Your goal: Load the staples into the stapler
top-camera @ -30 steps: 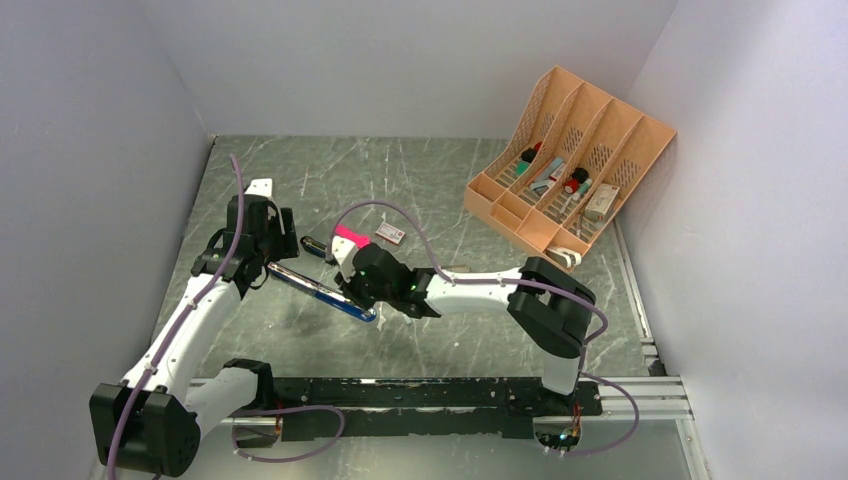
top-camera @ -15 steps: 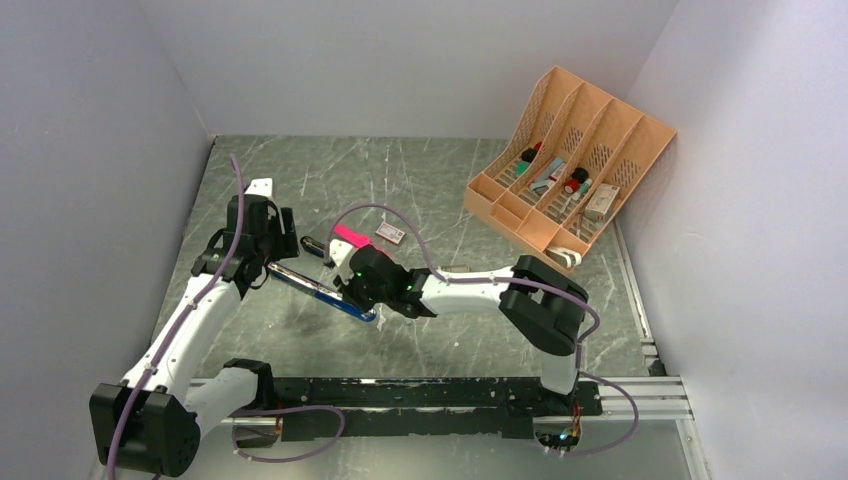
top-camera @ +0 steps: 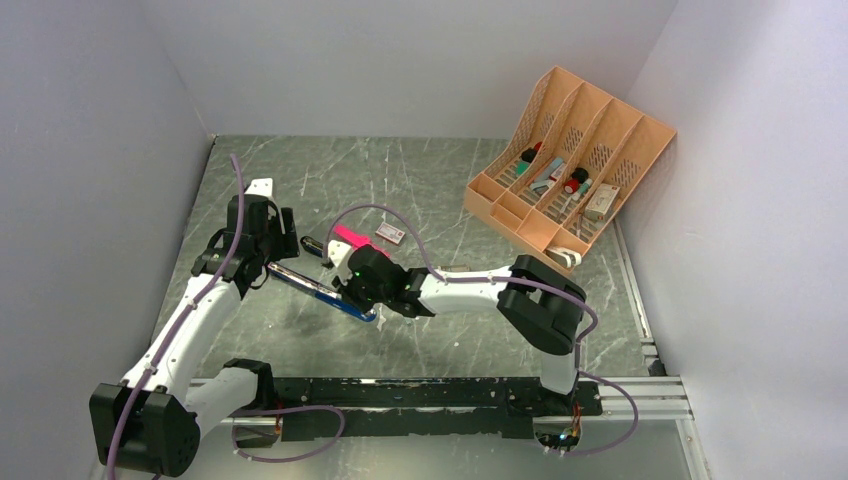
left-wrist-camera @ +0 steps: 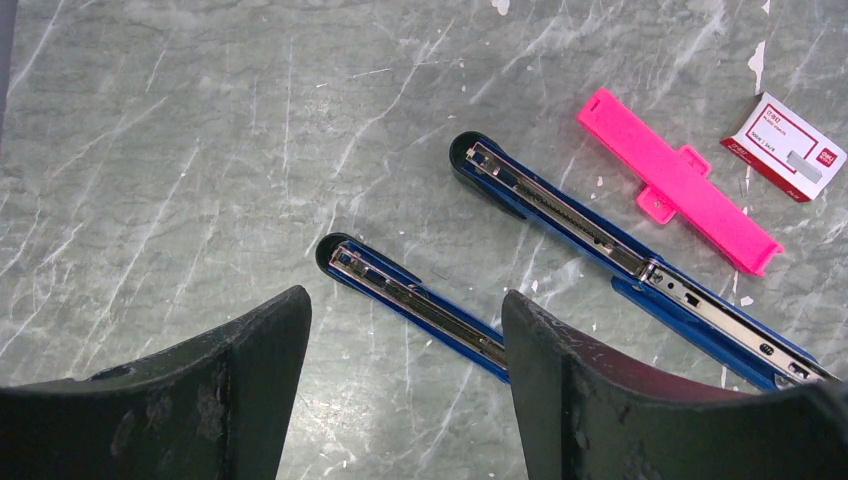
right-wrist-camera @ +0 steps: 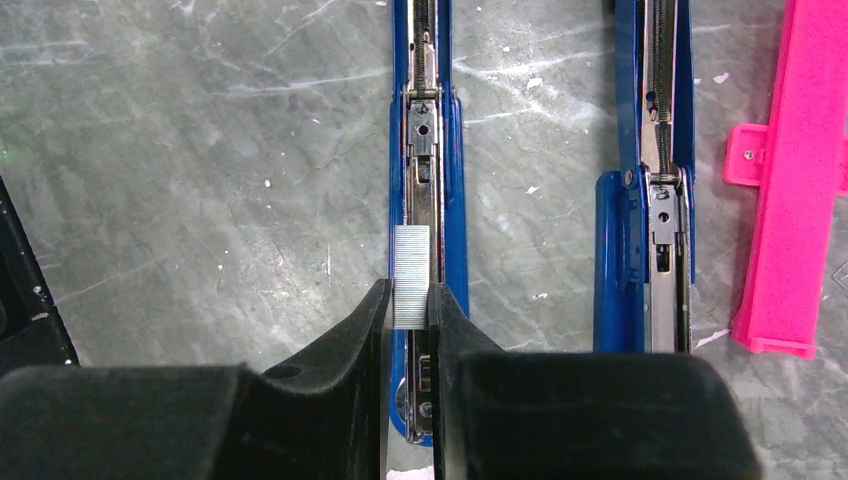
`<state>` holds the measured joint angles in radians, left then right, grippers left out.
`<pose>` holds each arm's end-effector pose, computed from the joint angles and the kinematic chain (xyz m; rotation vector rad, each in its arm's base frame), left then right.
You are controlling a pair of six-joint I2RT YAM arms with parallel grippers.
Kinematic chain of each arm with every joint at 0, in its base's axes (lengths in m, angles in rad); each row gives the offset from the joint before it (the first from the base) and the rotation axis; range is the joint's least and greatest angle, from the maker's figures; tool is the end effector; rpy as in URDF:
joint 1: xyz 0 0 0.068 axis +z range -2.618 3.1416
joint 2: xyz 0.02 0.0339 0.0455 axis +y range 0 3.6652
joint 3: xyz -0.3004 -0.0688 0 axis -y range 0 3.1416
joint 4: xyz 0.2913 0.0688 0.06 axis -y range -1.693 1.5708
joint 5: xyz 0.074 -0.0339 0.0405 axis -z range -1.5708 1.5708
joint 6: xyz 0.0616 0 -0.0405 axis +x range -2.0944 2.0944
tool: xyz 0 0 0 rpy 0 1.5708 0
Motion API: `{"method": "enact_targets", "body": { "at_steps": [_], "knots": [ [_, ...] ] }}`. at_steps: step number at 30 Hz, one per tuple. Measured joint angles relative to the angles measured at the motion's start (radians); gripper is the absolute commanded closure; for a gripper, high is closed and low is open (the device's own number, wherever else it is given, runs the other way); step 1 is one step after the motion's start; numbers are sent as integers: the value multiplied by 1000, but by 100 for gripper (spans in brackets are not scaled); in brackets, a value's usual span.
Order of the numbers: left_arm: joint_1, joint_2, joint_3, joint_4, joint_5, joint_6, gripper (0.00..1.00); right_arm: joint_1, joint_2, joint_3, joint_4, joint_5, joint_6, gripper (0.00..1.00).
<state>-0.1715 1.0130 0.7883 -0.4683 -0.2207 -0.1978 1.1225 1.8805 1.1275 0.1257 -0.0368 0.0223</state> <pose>0.2600 -0.0313 0.2763 -0.1460 2.2396 0.0509 0.2038 0.4289 0.1646 -1.2111 1.9339 0.6658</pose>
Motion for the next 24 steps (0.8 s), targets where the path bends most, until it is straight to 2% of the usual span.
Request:
{"method": "enact_targets", "body": {
  "at_steps": [24],
  "knots": [
    [0, 0, 0, 0, 0, 0, 26, 0, 12, 6, -24, -1, 0, 100]
  ]
}}
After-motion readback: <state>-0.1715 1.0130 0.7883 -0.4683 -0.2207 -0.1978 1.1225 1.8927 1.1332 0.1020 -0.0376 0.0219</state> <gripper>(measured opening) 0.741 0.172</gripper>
